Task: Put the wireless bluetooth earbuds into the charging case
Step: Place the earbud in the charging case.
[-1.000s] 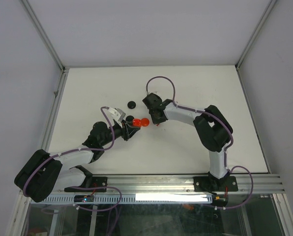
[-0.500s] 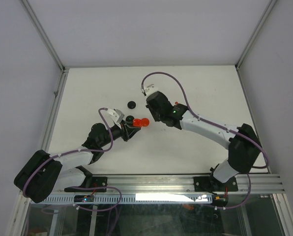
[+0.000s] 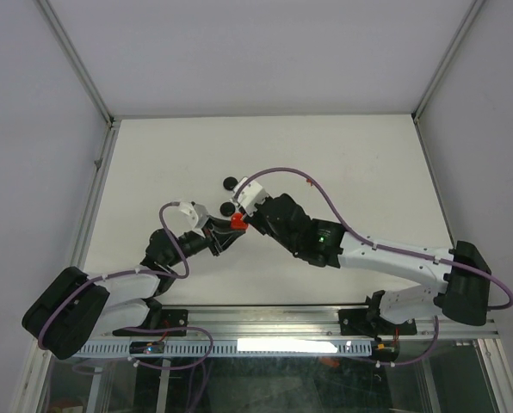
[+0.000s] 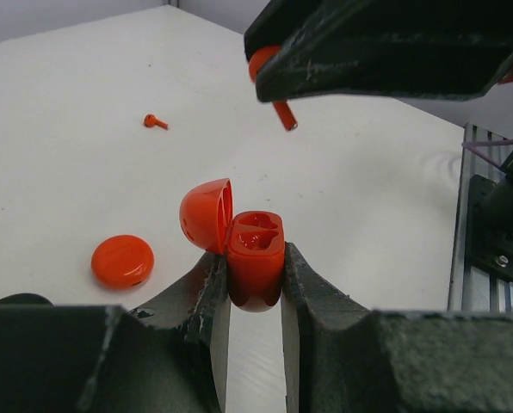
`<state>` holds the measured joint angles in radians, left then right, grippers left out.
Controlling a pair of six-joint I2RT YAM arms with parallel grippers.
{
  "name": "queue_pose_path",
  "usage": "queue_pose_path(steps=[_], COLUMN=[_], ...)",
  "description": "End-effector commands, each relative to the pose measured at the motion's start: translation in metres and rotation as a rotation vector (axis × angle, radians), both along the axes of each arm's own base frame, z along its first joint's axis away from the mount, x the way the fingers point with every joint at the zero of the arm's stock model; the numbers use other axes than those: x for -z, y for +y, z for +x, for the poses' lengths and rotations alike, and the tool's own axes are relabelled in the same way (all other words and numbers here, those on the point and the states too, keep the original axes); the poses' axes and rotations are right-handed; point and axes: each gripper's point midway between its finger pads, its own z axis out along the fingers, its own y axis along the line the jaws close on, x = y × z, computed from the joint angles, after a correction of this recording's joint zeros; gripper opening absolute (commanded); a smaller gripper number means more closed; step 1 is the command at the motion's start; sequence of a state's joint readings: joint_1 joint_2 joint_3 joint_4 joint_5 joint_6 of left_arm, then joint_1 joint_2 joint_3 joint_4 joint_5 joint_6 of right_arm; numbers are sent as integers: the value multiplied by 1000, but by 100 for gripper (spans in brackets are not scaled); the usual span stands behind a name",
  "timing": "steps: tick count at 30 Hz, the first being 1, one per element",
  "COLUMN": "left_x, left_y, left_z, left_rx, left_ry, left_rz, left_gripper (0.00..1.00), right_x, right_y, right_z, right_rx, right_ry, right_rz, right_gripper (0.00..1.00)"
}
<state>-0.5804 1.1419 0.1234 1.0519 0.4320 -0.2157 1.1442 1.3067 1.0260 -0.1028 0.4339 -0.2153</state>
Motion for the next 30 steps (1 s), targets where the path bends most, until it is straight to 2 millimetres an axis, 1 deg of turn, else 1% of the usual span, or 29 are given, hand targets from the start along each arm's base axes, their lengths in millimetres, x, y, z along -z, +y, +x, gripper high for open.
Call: queue_pose_path(steps=[1,4,10,16,24,30], left_x=[-42,-46,-53,-62,-74,-80], left_y=[2,3,5,5,4,4], left_z=[-16,-23,-29,-33,-38,-40], left_rx=[55,79,89,95,122,135], left_ry=[-231,-280,-322,-326,-298,-271], left_rz=[-81,-82,-107,-143,-196,-227], left_gripper=[0,0,0,0,0,0], right_x=[-43,-48,-57,-66,-69,-69], right_y=[16,22,26,28,33,34], right_z=[-9,-21,-42,-55,-60,-59], right_rx=[-81,-137,-209,-242,-264,-256], right_ry=[-169,-215,-269,-306,-332,-350], right_rz=[114,133,208,273,318,320], right_gripper=[11,10,10,7,6,5])
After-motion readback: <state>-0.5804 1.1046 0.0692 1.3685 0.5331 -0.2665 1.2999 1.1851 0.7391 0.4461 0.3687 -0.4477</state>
